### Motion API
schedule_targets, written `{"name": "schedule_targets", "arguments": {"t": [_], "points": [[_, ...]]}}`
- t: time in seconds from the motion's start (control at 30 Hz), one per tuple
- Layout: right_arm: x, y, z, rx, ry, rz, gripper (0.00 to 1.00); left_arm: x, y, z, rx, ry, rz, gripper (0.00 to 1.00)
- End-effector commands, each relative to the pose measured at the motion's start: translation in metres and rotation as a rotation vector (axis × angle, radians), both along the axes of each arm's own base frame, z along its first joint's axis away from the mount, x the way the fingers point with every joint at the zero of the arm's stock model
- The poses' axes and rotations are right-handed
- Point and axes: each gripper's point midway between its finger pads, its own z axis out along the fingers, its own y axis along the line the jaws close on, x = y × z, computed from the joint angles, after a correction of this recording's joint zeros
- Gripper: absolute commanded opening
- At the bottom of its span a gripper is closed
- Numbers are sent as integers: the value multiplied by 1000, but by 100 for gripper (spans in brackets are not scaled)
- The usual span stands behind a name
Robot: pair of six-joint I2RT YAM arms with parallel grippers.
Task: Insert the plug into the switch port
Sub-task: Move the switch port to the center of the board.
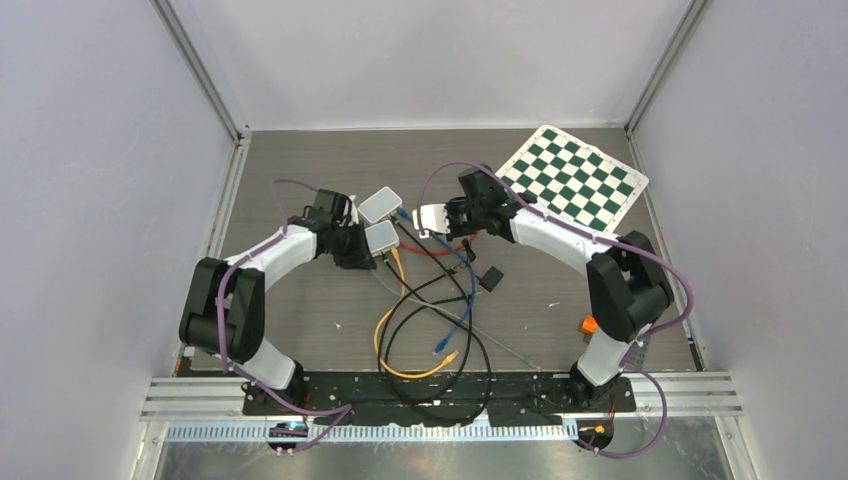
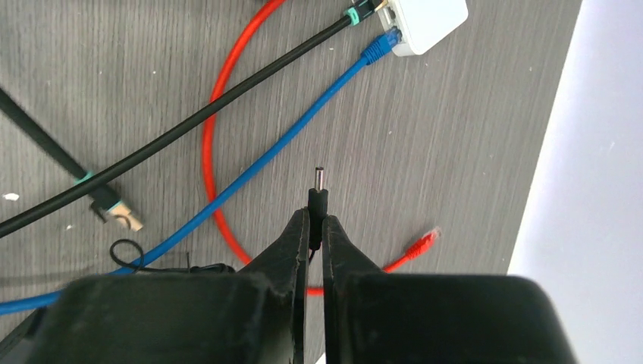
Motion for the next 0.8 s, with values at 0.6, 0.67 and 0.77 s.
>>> {"name": "schedule_targets", "arguments": {"t": [0.6, 0.67, 0.77], "points": [[18, 42, -47, -12, 113, 74, 5, 6, -45, 7, -74, -139, -325, 15], [16, 40, -51, -19, 124, 74, 5, 4, -44, 4, -64, -122, -336, 15], [14, 42, -51, -6, 138, 78, 5, 2, -41, -1, -47, -98, -339, 19]]}}
